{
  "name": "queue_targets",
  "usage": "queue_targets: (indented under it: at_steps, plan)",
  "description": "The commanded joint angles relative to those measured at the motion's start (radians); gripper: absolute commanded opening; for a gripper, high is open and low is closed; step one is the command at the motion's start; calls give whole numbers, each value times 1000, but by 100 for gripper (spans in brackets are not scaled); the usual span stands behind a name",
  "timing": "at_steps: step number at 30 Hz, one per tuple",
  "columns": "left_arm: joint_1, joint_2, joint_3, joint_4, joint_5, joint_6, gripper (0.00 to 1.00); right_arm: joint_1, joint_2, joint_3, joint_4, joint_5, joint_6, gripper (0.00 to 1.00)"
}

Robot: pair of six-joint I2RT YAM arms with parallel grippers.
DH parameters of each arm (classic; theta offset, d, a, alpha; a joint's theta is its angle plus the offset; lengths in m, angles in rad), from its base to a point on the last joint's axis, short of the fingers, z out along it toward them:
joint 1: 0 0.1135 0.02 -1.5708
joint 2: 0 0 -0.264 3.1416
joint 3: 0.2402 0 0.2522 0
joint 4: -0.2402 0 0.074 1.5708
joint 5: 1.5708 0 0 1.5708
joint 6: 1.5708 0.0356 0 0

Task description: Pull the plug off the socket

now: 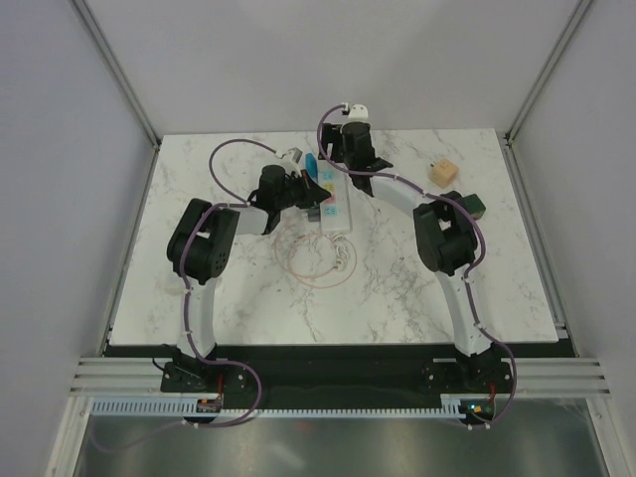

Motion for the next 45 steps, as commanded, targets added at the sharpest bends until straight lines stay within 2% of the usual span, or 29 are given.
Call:
queue_targets:
  at_steps: [1,5,7,33,35,36,38,39,40,42,43,44,45]
  plan:
    - [0,19,39,-11,-26,-9,2,15,43,36,28,25,-27,86]
    - [1,36,55,-44,-38,-16,2,18,68,78,14,-1,-19,77]
    - [0,39,61,-47,-41,-18,2,20,68,72,19,7,-21,77]
    - [1,68,101,-157,-76,-69,2,57,168,164,-44,57,-1,72]
    - [1,71,108,-176,-98,-88,2,57,172,171,-49,62,1,68]
    - [0,73,116,-238,-112,-96,2,55,179,174,-52,60,1,66]
    - [1,73,121,-277,-144,-108,2,60,182,182,-56,56,-4,49]
    - [0,71,117,-280,-144,-115,2,60,182,182,-58,54,-4,49]
    - [0,73,119,-283,-148,-121,2,58,183,184,-58,56,-4,38]
    - [-2,87,130,-313,-156,-122,2,57,174,184,-64,54,-4,23]
    - [-2,88,140,-320,-161,-122,2,58,168,178,-66,59,1,6]
    - [0,90,139,-324,-162,-125,2,58,160,173,-66,63,9,0]
    - [-2,88,139,-331,-168,-127,2,58,142,167,-63,70,15,0]
